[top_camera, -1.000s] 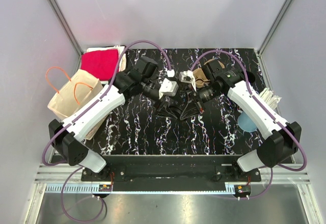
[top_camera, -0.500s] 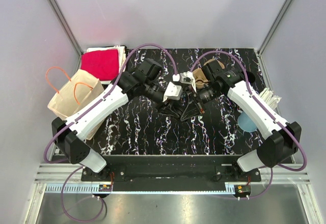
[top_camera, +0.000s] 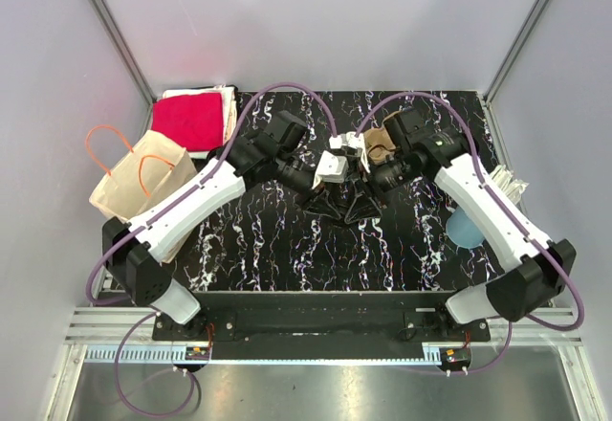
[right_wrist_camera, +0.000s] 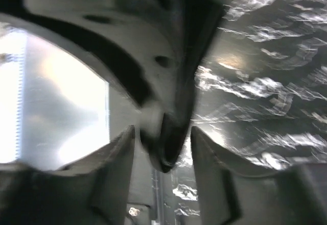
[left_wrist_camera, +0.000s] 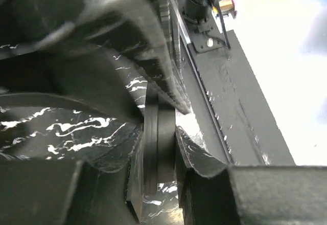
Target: Pack the takeout coffee
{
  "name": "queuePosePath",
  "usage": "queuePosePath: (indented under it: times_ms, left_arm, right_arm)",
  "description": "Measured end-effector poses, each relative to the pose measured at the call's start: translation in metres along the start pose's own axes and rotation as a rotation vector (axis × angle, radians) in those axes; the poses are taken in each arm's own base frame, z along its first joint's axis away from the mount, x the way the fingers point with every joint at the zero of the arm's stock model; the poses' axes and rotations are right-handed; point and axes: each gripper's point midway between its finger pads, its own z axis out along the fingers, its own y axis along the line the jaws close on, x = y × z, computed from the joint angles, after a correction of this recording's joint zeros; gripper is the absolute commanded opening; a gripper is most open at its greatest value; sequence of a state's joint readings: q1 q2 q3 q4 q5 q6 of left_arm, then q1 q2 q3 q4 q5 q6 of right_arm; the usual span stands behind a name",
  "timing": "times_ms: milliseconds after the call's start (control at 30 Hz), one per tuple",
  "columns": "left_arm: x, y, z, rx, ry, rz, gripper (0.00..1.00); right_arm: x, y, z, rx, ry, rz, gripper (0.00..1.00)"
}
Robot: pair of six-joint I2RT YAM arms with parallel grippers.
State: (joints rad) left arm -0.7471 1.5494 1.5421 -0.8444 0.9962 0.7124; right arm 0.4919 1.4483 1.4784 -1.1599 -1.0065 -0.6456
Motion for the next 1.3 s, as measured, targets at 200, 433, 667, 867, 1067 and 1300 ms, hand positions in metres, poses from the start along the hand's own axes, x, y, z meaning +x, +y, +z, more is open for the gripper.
queuePosePath:
  times_ms: [200,433,667,867,1067,1300]
  left_arm:
    - [0.003,0.016,0.011,-0.078,-0.053,-0.094,0.16]
    - [0.024,0.076,-0.011,-0.313,-0.155,-0.446,0.17]
    - [0.038,0.148,-0.065,-0.514,-0.382,-0.753,0.17]
    - [0.031,0.162,-0.075,-0.546,-0.490,-0.858,0.17]
    - [0.030,0.164,-0.074,-0.548,-0.540,-0.914,0.17]
    - [0.030,0.167,-0.076,-0.562,-0.559,-0.932,0.17]
  right_arm:
    - [-0.004,-0.030,-0.034,0.331,0.048,-0.098,0.91]
    - [-0.045,-0.018,-0.092,0.648,-0.089,-0.347,0.93]
    - [-0.042,-0.024,-0.084,0.635,-0.104,-0.377,0.90]
    - [-0.029,-0.046,-0.056,0.551,-0.081,-0.323,0.83]
    - [-0.047,-0.052,-0.046,0.535,-0.136,-0.341,0.82]
    - [-0.059,-0.067,-0.037,0.542,-0.184,-0.328,0.88]
